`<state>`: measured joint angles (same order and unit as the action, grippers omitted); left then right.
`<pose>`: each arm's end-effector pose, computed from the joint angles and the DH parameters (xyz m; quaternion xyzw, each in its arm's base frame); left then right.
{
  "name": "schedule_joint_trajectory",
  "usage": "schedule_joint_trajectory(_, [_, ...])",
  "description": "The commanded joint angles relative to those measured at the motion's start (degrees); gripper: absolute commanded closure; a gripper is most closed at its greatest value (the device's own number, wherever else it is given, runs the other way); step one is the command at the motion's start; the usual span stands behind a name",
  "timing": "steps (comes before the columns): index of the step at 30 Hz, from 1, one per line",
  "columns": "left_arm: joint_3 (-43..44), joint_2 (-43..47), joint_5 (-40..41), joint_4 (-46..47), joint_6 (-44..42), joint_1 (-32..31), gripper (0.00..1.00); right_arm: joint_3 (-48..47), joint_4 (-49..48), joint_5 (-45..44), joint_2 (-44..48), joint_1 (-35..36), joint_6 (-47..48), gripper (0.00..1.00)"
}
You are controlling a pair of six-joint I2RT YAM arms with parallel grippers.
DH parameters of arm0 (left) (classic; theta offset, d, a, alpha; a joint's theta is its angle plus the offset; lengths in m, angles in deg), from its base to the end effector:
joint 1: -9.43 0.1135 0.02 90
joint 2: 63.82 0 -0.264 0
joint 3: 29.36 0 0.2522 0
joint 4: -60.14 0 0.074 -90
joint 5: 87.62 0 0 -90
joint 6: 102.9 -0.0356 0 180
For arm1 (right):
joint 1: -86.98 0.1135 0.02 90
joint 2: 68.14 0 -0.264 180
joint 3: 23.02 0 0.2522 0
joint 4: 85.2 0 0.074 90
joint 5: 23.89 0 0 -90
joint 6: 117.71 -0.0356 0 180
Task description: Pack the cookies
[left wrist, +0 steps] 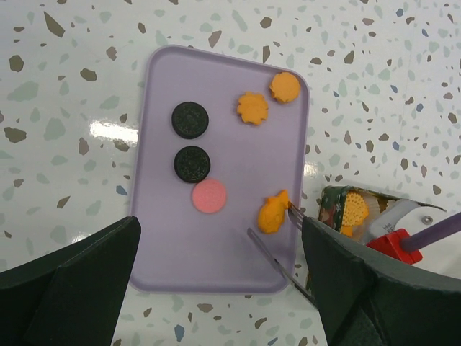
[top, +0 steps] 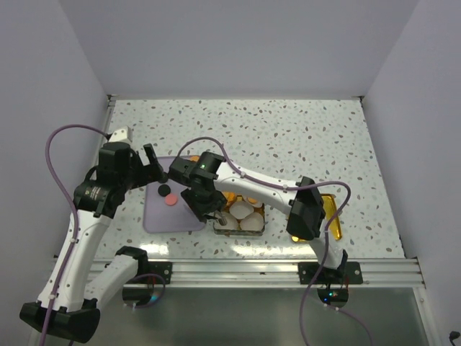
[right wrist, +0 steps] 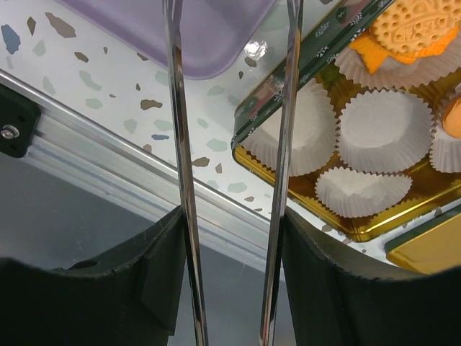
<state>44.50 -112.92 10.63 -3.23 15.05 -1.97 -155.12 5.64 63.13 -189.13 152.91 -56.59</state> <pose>0.1593 -0.0269 0.3505 -0.1602 0.8849 -0.0846 0.4290 0.1742 0.3854 0.2806 -0.3141 0.9448 0.0483 0.0796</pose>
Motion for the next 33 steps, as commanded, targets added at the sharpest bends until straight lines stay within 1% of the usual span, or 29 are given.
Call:
schedule_joint_trajectory(1, [2.04,0.85,1.07,-0.76,-1.31,-0.29,0.0,-1.98,1.32,0.52,-1.35,-0.01,0.14,0.45])
schedule_joint_trajectory(10, [2.31,0.59,1.24,-0.76,-1.58,-0.29,0.0,-2.51,2.29,-0.44,-2.94,-0.01,0.85,0.46])
schedule_joint_trajectory(13, [2.39,0.41,1.33,-0.58,-1.49,-0.29,0.0,-2.07,2.46,-0.88,-2.5,-0.01,0.85,0.49])
schedule_joint_trajectory(15, [2.31,0.32,1.33,-0.49,-1.49,-0.29,0.0,-1.89,2.55,-0.97,-2.23,-0.01,1.11,0.54])
schedule_joint_trajectory(16, [2.31,0.32,1.33,-0.41,-1.4,-0.29,0.0,-1.8,2.64,-0.97,-2.06,-0.01,1.28,0.6])
schedule_joint_trajectory(18, [2.31,0.06,1.24,-0.32,-1.23,-0.29,0.0,-1.71,2.81,-0.97,-1.88,-0.01,1.37,0.67])
schedule_joint_trajectory(19, [2.31,0.06,1.24,-0.23,-1.23,-0.29,0.0,-1.98,2.81,-1.06,-1.8,-0.01,1.46,0.68])
schedule_joint_trajectory(22, [2.39,-0.29,1.15,0.03,-1.14,-0.29,0.0,-3.03,3.69,-2.11,-1.53,-0.01,1.64,0.69])
schedule_joint_trajectory(29, [4.32,-2.05,0.71,0.56,-0.79,-0.29,0.0,-12.86,8.96,-5.54,-0.04,-0.45,1.38,0.69])
schedule_joint_trajectory(33, [8.18,-3.72,-0.43,0.47,-1.14,-0.29,0.0,-12.88,10.72,-6.51,3.73,-1.07,0.59,0.7])
